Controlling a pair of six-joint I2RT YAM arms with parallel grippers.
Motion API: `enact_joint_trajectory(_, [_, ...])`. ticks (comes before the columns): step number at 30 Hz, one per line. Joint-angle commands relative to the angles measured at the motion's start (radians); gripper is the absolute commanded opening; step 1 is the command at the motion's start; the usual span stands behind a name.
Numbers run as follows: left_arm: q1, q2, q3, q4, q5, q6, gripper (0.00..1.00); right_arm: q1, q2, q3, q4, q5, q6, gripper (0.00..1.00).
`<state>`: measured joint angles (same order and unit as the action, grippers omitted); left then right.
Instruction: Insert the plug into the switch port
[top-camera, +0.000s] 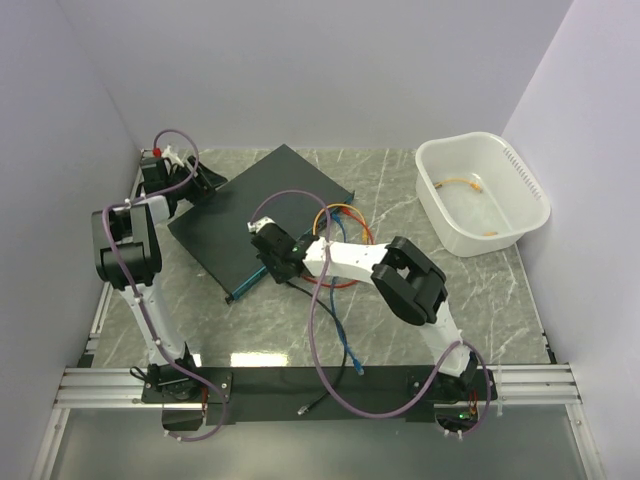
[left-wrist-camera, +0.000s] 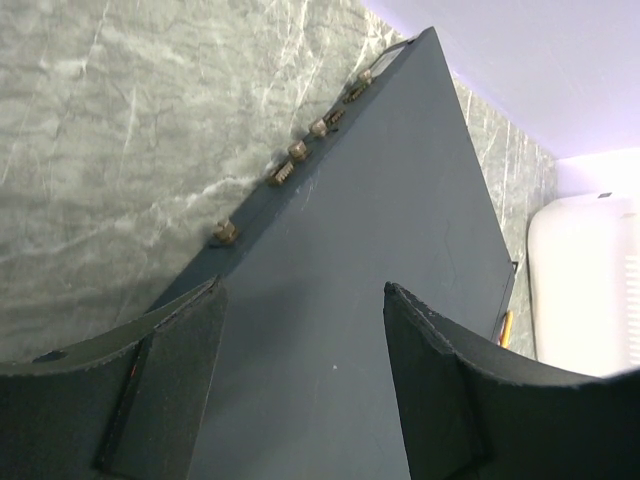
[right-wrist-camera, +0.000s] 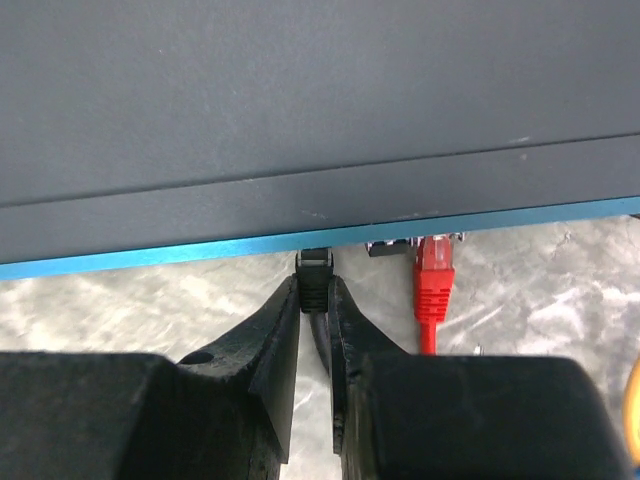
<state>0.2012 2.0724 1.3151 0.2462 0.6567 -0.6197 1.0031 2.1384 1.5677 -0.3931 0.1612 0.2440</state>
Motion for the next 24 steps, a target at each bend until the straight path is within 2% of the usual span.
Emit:
enact_joint_trajectory(1, [-0.003, 0.038, 0.03, -0.047, 0.003, 0.035, 0.7, 0.026, -0.072, -0.076, 0.334, 0.076, -0.069, 0.0])
enact_joint_trajectory(7, [-0.005, 0.045, 0.036, -0.056, 0.006, 0.041, 0.7, 0.045, -0.098, -0.143, 0.442, 0.145, -0.126, 0.0])
enact_joint_trajectory(13, [-0.005, 0.066, 0.061, -0.088, 0.018, 0.054, 0.7, 0.046, -0.094, -0.123, 0.454, 0.181, -0.167, 0.0])
enact_joint_trajectory(24, [-0.005, 0.158, 0.156, -0.226, 0.046, 0.1, 0.71, -0.007, -0.094, -0.046, 0.428, 0.091, -0.124, 0.0])
